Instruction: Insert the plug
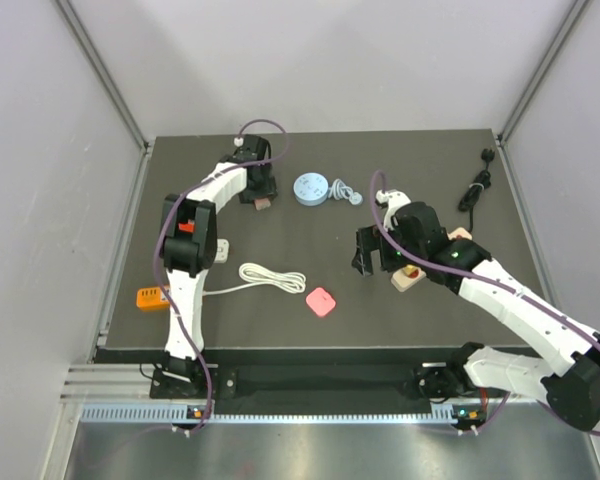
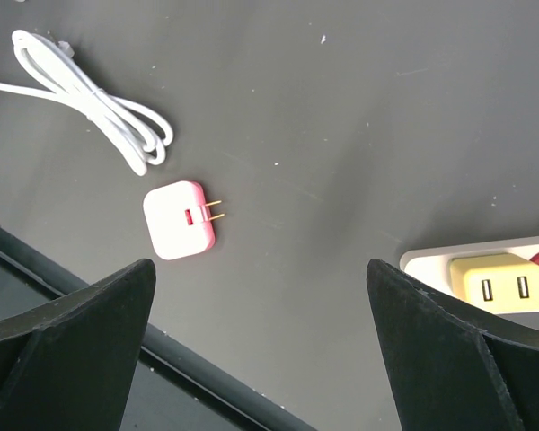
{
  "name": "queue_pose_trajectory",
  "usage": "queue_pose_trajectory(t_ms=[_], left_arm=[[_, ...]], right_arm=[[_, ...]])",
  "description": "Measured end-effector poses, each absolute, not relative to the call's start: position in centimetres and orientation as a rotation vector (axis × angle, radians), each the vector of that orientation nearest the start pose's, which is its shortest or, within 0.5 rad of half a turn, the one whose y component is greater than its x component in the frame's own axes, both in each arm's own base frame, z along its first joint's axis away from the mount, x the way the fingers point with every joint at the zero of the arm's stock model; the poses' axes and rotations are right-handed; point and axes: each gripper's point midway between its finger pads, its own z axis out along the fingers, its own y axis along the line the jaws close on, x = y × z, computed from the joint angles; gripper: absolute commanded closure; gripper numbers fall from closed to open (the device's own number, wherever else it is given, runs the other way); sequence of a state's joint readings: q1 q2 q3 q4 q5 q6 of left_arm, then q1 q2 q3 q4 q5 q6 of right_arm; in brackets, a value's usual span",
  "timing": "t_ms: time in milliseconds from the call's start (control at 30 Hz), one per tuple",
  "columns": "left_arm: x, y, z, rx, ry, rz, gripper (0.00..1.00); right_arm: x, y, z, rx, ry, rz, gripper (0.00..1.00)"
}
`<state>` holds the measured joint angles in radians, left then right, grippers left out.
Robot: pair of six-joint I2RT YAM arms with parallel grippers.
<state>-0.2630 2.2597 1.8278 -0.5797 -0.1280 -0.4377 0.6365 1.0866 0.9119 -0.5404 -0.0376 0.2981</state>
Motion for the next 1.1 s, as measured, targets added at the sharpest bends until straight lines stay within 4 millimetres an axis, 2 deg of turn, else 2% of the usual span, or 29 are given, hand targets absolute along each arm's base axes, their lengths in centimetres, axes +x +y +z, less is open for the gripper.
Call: queue_pose_trajectory(t_ms=[100,133,233,267,300,367,433,533,600,667,867,1000,1100], left_arm=[[52.1,-13.6,3.6,-0.268,2.558,-0.101,0.49],[52.1,-13.6,3.5,-0.267,2.562,-0.104,0.60],[51.9,-13.8,3.5,-0.261,2.568,-0.120,0.83],[51.9,-13.9,3.5,-0.255,2.571,-0.125,0.95],[51.7,-14.0,3.5,-0.250,2.572,-0.132,1.00],[51.0,-14.2,3.5,-0.231,2.576,-0.141,1.00],[49.2,-14.2,3.6,-0.201,2.599,-0.147,1.00],[45.3,-14.6,4.3,-0.119,2.629,-0.183,1.00],[42.3,-15.6,5.9,-0.036,2.635,-0.232,1.00],[40.3,-17.3,8.3,0.067,2.591,-0.301,1.00],[34.7,-23.0,15.7,0.379,2.378,-0.521,1.00],[32.0,-24.5,17.8,0.501,2.278,-0.633,1.00],[30.5,-24.9,18.0,0.570,2.237,-0.686,1.00]], right_arm=[[23.9,19.8,16.9,-0.408,2.308,0.507,0.00],[23.9,19.7,16.9,-0.406,2.311,0.502,0.00],[24.0,19.6,16.9,-0.400,2.311,0.499,0.00],[24.0,19.6,16.9,-0.389,2.313,0.499,0.00],[24.1,19.5,16.9,-0.375,2.315,0.498,0.00],[24.3,19.2,16.9,-0.338,2.321,0.501,0.00],[24.6,18.9,16.9,-0.292,2.334,0.531,0.03],[25.8,17.4,16.8,-0.157,2.350,0.630,0.11],[26.5,16.3,16.4,-0.074,2.360,0.687,0.14],[26.9,15.7,15.9,-0.031,2.381,0.726,0.18],[26.7,17.8,15.0,-0.073,2.433,0.896,0.32],[26.9,19.5,15.6,-0.077,2.426,1.029,0.47],[27.2,21.2,16.7,-0.086,2.395,1.166,0.48]])
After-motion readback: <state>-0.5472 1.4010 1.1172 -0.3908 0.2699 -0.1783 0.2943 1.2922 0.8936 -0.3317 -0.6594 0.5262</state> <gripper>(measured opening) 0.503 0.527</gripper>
